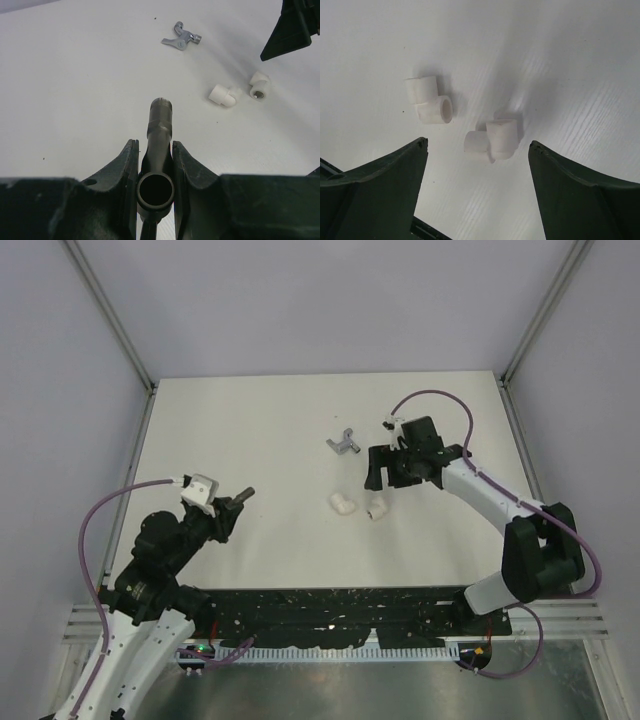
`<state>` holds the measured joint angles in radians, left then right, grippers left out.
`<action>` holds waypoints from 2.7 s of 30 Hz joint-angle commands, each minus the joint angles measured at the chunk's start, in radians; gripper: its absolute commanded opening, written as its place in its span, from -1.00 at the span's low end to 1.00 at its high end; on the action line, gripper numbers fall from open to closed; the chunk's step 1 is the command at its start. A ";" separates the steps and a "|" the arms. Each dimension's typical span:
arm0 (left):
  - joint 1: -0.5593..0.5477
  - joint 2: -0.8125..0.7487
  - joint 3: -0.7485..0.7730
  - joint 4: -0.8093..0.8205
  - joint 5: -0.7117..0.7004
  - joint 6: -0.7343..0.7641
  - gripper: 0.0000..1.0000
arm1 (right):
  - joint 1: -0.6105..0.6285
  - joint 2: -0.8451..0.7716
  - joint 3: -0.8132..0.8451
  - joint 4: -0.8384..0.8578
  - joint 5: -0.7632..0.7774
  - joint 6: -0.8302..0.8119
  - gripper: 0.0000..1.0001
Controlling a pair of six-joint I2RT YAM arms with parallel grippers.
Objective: Install the water faucets
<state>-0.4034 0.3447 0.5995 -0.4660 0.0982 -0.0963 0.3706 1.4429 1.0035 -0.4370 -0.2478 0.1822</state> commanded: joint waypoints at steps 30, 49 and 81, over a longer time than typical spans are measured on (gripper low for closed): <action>0.005 -0.015 0.025 0.067 0.031 0.026 -1.00 | 0.007 0.318 0.058 -0.066 -0.053 0.082 0.10; 0.005 0.079 0.057 0.199 0.287 -0.201 -1.00 | 0.011 -0.062 -0.114 0.277 -0.074 0.079 -0.86; -0.081 0.379 0.063 0.914 0.267 -0.947 -1.00 | 0.327 -0.423 -0.376 1.474 0.183 -0.020 -0.90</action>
<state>-0.4763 0.7082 0.6392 0.3141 0.4274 -0.9699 0.6819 1.0084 0.6186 0.8375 -0.1383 0.1635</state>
